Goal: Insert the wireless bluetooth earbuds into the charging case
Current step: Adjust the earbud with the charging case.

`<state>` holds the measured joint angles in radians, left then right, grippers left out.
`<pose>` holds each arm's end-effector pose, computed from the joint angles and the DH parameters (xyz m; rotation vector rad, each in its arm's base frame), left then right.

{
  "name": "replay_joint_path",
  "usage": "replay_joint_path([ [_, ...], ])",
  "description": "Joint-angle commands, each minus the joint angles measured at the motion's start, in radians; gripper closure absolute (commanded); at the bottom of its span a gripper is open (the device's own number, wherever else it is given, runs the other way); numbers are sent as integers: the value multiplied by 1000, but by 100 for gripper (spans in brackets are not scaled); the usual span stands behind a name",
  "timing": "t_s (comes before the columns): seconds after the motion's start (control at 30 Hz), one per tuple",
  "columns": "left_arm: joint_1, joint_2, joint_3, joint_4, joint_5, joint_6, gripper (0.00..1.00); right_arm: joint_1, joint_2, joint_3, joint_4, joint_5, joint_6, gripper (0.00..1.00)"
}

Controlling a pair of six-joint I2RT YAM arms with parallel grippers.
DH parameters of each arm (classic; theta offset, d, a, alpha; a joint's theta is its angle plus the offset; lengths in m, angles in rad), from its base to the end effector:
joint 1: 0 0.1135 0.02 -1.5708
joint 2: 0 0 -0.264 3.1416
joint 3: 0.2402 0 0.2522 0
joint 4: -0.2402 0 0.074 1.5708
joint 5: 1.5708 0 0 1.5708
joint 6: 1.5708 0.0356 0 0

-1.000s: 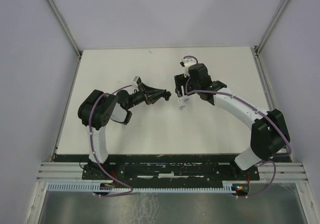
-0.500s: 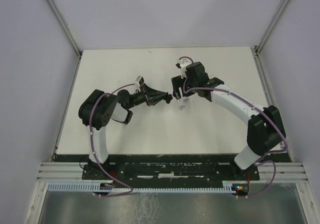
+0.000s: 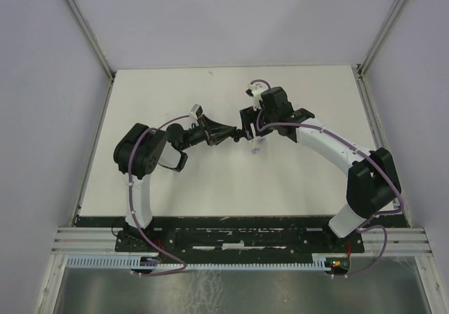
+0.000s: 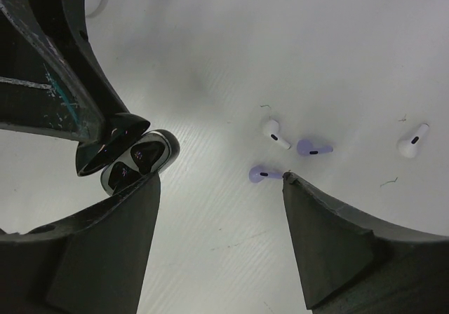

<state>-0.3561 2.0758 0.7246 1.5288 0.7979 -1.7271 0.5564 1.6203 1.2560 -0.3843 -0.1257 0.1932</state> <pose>0.3257 -0.1483 0.1360 -0.4146 1.8655 -2.1242 0.3062 0.1957 0.2716 -0.4919 2.3190 0.5170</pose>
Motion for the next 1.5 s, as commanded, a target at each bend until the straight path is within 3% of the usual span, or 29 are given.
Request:
replay_joint_path([
  [0.0,-6,13,46,125,-21,47,97,10,-17,-8,13,-17,3,22],
  [0.43,-17,36,66,94,-40,65,97,20,-51,-27,27,18,7,22],
  [0.67,-11,32,65,78,-124,62,97,4,-150,-133,88,303,104,17],
  [0.83,-13,19,67,80,-181,42,97,-15,-162,-176,128,258,108,16],
  [0.9,-13,9,48,83,-224,32,97,-12,-168,-225,197,228,105,16],
  [0.97,-16,-5,20,82,-286,-19,97,-11,-193,-336,398,205,111,16],
  [1.07,-34,-16,0,83,-366,-72,97,-5,-181,-454,653,184,113,5],
  [1.1,-44,-21,-4,83,-394,-88,97,0,-165,-460,689,181,93,1],
  [1.27,-98,-62,-7,20,-519,-122,97,57,-69,-433,782,206,28,0],
  [1.4,-131,-105,-9,-49,-583,-123,97,89,17,-460,1013,270,14,1],
  [1.47,-138,-123,-16,-64,-601,-124,97,90,52,-447,1050,286,15,1],
])
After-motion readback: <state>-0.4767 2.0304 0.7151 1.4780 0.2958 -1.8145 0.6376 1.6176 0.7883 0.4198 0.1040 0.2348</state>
